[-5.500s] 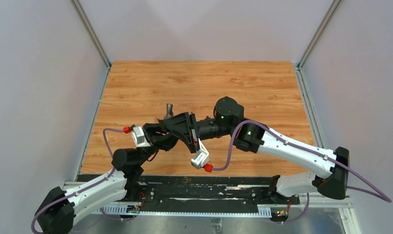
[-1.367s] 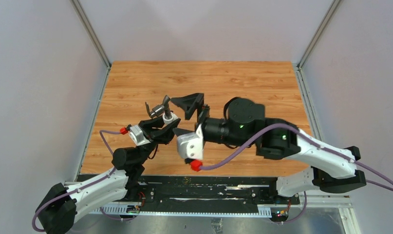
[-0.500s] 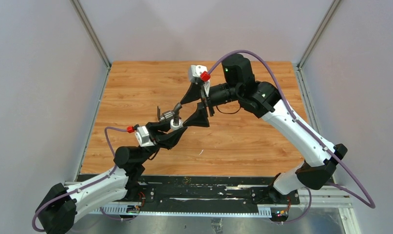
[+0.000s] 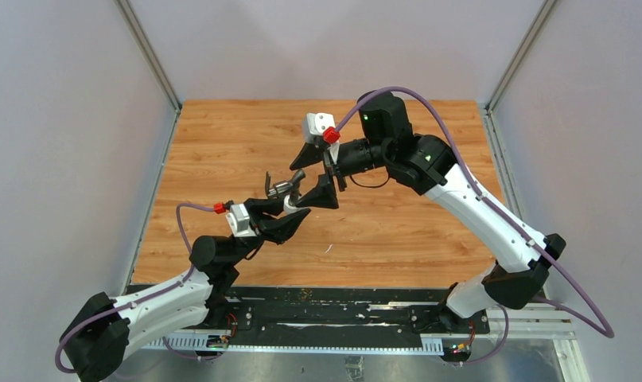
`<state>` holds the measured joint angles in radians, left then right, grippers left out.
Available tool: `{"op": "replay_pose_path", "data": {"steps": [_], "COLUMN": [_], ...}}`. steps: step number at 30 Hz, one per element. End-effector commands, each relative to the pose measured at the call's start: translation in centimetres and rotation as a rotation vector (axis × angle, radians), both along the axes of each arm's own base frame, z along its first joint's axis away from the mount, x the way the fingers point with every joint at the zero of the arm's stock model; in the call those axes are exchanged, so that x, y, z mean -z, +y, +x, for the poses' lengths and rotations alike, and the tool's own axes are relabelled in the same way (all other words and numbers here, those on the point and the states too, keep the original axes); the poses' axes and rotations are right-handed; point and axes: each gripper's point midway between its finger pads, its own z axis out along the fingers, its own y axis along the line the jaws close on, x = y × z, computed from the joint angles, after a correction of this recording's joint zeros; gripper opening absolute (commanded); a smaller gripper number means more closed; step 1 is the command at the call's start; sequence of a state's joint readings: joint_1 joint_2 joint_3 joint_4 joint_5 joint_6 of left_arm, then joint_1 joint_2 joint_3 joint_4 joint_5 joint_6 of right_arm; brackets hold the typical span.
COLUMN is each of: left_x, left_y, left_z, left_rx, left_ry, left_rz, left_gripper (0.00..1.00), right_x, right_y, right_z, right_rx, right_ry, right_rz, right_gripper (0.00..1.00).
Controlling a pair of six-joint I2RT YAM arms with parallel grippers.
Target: Install the water faucets
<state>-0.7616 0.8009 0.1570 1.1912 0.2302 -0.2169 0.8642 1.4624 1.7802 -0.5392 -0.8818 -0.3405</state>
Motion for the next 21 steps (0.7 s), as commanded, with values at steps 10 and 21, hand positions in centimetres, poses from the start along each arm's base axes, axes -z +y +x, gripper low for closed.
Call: {"op": "replay_pose_path", "data": {"steps": [10, 21], "left_x": [-3.6, -3.2], "left_y": [0.1, -0.4], "left_z": [-1.0, -0.7], "left_rx": [0.025, 0.033], "left_ry": [-0.104, -0.086], "left_rz": [-0.06, -0.03], "left_gripper": [0.0, 0.0], "right_x": [0.7, 1.2], "right_y": [0.5, 0.7], "right_z": [-0.2, -0.9], "right_rx": [-0.011, -0.029], "right_ry": [-0.066, -0.066], "right_rz": [-0.07, -0.093], "right_gripper": [0.61, 0.5]}}
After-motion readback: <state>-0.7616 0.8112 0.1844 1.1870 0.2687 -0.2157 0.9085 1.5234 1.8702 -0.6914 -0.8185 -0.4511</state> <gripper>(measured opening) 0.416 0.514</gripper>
